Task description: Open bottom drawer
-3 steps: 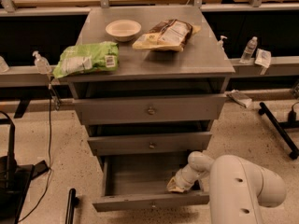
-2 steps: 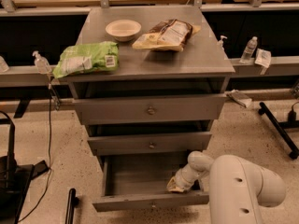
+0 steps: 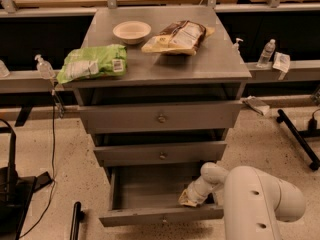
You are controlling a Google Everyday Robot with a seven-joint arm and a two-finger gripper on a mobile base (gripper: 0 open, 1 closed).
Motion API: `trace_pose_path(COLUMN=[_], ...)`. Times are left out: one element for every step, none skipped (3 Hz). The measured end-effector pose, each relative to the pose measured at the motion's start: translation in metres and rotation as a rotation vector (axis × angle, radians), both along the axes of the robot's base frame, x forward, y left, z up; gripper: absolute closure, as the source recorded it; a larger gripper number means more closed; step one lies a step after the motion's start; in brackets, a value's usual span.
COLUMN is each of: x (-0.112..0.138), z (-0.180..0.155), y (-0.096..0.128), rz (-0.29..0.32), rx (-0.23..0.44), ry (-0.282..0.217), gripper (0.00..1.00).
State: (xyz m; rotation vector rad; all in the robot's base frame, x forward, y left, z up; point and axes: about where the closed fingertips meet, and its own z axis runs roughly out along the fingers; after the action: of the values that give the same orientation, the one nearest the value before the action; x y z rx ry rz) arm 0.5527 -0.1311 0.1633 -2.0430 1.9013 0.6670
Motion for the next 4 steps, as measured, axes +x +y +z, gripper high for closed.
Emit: trace_pose_path(x=[-0.0008, 0.0085, 0.0087, 0.0089], z=[-0.001, -0.0009, -0.0009, -0.0009], y=[0.001, 0.0054, 0.0055, 0.0056], rz=[0.001, 0.001, 0.001, 0.001], rx=[0.001, 0.001, 0.001, 0.001], ry=[0.002, 0.002, 0.002, 0.002], gripper=[0.07, 0.0, 0.0, 0.18])
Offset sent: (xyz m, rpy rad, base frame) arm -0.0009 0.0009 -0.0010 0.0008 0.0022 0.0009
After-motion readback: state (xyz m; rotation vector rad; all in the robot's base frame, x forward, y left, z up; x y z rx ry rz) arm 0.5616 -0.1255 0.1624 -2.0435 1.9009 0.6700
